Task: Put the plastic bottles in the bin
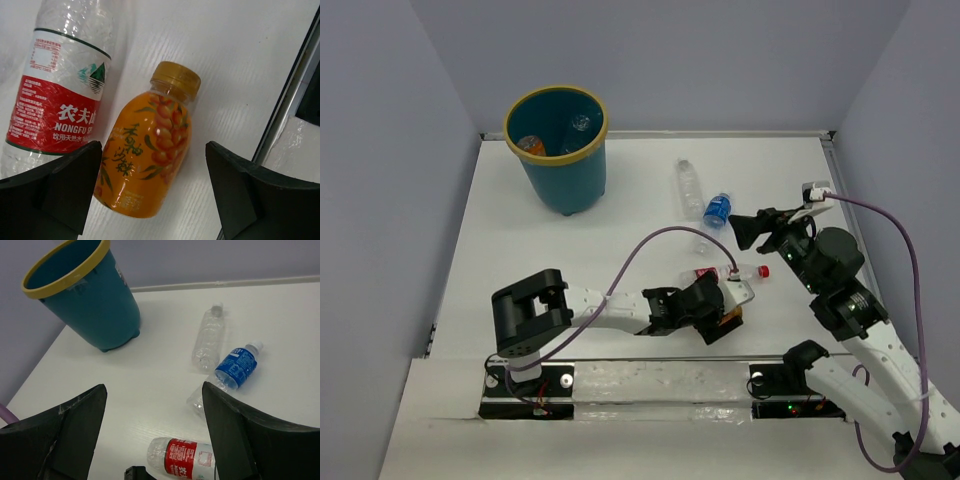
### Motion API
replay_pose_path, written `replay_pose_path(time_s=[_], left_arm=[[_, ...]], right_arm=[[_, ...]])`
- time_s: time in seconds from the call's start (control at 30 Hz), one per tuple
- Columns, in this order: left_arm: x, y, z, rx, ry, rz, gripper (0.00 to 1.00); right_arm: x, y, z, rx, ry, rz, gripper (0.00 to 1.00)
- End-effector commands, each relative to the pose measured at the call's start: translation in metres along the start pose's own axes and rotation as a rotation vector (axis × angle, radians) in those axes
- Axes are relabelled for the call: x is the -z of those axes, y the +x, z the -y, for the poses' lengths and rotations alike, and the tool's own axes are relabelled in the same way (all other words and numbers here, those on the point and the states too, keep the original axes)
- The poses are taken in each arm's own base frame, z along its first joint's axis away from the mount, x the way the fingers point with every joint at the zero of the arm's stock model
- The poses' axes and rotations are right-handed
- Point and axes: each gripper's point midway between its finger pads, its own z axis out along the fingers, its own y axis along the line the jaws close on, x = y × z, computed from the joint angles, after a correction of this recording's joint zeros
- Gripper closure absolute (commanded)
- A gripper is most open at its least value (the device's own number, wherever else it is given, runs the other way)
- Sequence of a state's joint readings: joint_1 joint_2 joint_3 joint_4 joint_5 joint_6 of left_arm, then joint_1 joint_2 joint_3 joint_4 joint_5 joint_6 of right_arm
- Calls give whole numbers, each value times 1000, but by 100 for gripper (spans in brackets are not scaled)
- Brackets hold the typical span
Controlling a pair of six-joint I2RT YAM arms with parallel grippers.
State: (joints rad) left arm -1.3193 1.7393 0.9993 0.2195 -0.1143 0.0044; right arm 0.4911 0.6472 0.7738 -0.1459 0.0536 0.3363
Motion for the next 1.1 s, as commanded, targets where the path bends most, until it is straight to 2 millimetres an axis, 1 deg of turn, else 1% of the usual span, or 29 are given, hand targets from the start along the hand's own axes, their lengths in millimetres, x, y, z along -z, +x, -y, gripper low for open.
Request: replay_pose_path(time_s=[0.0,0.07,0.1,0.13,0.2,0.27,0.37,0.4,0.43,0.47,0.5,0.53,0.57,0.6,0.63,0.67,0.7,0.77,0.83,0.87,0.9,0.93,0.97,1.0,1.03,1.07], left_arm=[[0,-15,3,-36,-20,29,9],[0,-13,6,-39,-16,28,11],[0,-14,7,-38,-13,30,14],[0,-9,9,-35,-11,5,15],[-1,-6,11,-38,-12,-4,17],[-1,-1,14,-44,-13,-14,25],[-4,7,15,-43,-22,-29,31],[-4,8,16,-46,-25,-28,35],[-4,8,16,-47,-27,-27,39],[-4,8,16,-47,-33,-24,41],[-3,7,15,-46,-34,-20,46],[-2,7,15,-46,-36,-15,55],[-1,6,17,-26,-34,-9,58],[3,6,16,-11,-33,-2,64],[9,-4,17,1,-27,33,67],[9,0,17,4,-27,29,67],[13,-3,16,12,-24,45,67],[31,-14,15,42,-14,101,67],[43,-22,15,74,-6,144,68],[50,-25,14,86,-5,162,70],[66,-41,12,105,1,219,71],[72,-36,10,118,1,227,72],[79,-39,8,129,1,246,74],[94,-45,5,143,1,285,74],[102,-51,3,156,1,313,74],[116,-59,0,177,0,355,75]], right_arm=[[1,13,8,-2,24,-32,18],[2,19,11,-8,35,-41,18],[2,21,11,-10,35,-48,18],[2,23,12,-19,38,-50,18],[4,29,16,-33,58,-68,16],[6,39,25,-65,107,-91,12],[10,66,45,-124,215,-151,6],[15,74,56,-136,274,-167,5],[17,85,62,-178,311,-181,4],[20,91,67,-195,341,-187,3],[24,96,74,-211,377,-191,0],[29,104,82,-236,430,-200,0],[33,112,87,-248,458,-216,0],[38,119,95,-246,505,-235,0],[40,126,99,-268,542,-251,1],[43,132,104,-276,576,-267,1],[45,135,107,-282,604,-276,1],[50,145,118,-297,679,-290,0],[50,148,121,-333,706,-277,0],[50,150,121,-343,713,-278,0],[50,151,122,-353,718,-275,0],[50,154,124,-363,734,-272,0],[49,155,124,-370,739,-274,0],[47,159,126,-370,750,-286,0],[45,161,126,-384,756,-285,0],[40,159,125,-394,750,-272,0]])
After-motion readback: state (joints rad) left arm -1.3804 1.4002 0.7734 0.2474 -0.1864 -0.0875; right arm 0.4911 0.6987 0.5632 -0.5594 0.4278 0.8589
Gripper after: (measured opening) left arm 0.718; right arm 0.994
